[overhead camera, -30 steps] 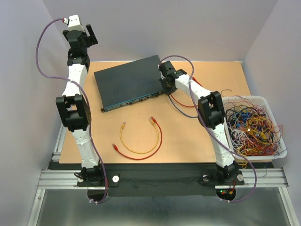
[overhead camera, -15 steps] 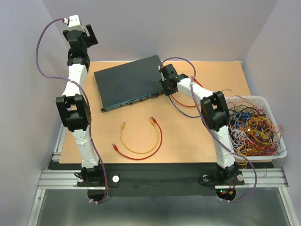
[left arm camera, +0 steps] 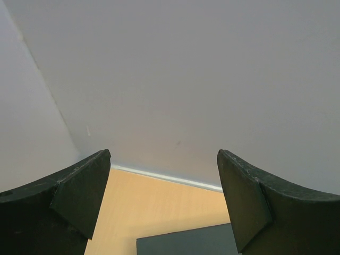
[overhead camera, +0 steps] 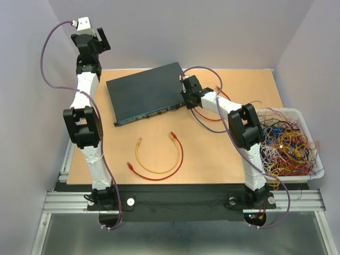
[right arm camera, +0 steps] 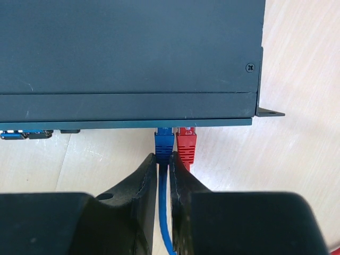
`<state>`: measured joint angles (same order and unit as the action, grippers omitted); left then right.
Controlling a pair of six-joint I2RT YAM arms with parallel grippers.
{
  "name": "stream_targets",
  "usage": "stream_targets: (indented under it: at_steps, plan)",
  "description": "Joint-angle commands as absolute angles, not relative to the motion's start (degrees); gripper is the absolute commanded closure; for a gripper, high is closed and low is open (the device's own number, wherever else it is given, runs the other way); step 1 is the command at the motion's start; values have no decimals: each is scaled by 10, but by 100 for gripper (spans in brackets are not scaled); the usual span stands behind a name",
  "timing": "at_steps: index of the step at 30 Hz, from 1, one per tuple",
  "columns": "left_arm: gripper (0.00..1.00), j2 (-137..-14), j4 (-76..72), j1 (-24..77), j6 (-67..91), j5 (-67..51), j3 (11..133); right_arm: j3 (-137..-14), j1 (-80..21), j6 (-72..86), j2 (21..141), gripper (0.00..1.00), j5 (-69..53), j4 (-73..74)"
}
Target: Insert the plug into the switch port
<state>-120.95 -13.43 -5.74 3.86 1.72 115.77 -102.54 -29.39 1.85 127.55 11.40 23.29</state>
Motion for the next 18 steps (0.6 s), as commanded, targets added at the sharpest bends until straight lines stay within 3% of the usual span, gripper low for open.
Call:
stream_targets:
  at_steps: [1, 3, 6, 9, 11, 15, 18]
  plan:
    - [6, -1184, -156, -62, 32, 17, 1192, -1063, -306, 18, 1219, 97, 118, -485]
    - [6, -1184, -156, -61, 32, 16, 1192, -1065, -306, 17, 1215, 97, 118, -488]
    - [6, -1184, -156, -62, 32, 17, 1192, -1079, -306, 10, 1212, 88, 119, -489]
    - [6, -1185, -156, -62, 32, 16, 1193, -1087, -308, 6, 1212, 55, 116, -489]
    - [6, -1184, -156, -62, 32, 16, 1191, -1087, -308, 6, 1207, 44, 120, -489]
    - [6, -1184, -154, -61, 31, 18, 1192, -1079, -309, -18, 1194, 33, 122, -489]
    - [6, -1186, -154, -61, 31, 18, 1194, -1057, -310, -20, 1170, 32, 121, -490]
